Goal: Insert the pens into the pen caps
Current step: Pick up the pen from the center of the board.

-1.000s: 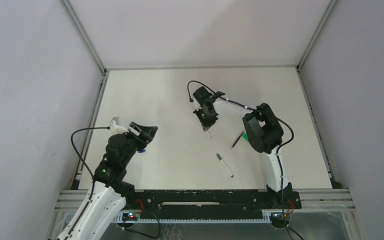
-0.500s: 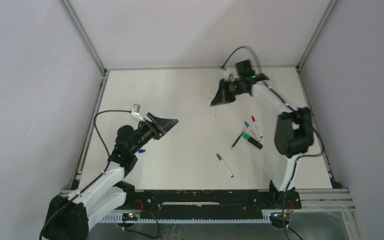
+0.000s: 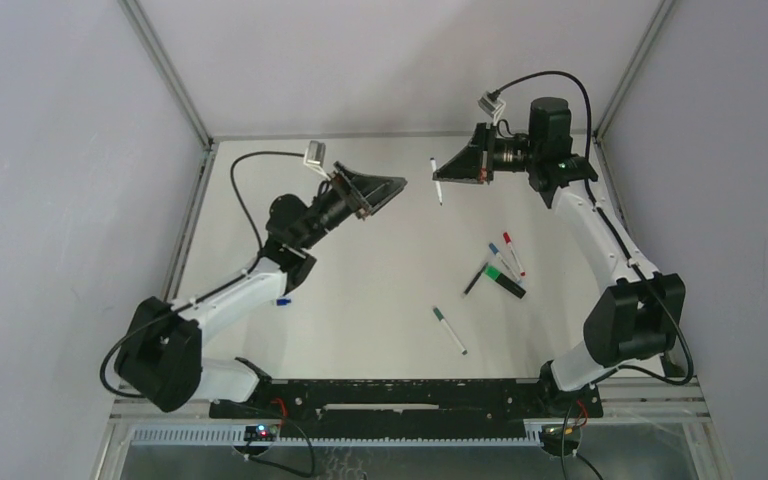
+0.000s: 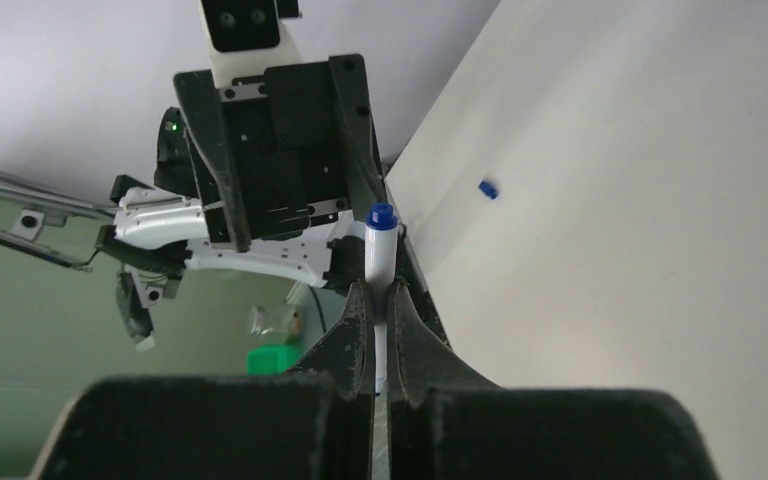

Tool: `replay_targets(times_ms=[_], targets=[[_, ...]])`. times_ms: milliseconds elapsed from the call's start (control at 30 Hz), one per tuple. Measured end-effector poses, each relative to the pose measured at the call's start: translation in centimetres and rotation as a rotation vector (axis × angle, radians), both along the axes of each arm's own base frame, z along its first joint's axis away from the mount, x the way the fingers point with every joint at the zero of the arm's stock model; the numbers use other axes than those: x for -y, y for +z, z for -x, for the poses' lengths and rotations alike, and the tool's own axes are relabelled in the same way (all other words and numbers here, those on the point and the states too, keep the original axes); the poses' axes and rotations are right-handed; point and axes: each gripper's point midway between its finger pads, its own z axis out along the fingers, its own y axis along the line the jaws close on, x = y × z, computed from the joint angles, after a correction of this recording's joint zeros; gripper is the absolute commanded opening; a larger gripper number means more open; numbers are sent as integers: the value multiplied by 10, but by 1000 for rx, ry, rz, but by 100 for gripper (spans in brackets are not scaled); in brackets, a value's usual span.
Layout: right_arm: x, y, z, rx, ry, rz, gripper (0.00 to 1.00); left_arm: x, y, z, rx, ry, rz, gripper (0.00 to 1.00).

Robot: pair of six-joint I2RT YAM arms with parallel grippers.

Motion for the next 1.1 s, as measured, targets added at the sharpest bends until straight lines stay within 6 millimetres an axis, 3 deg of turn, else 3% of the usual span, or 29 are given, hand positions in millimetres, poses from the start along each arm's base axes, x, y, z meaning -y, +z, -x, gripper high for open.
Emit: replay_targets(times_ms=[167, 400, 600, 767, 967, 1100], targets=[[0, -2, 8, -48, 16, -22, 0, 30, 18, 1, 17, -69, 52, 61], [2, 9, 13, -39, 20, -45, 0, 62, -4, 10, -52, -146, 50, 56], [1, 13, 15, -34, 26, -54, 0, 71, -11, 14, -76, -169, 46, 53], [-1, 10, 17, -38, 34, -54, 0, 73, 3, 13, -60, -174, 67, 50], [-3, 10, 18, -38, 40, -54, 0, 77, 9, 11, -56, -182, 79, 32], [-4, 10, 18, -32, 39, -52, 0, 82, 1, 8, -83, -198, 77, 6]])
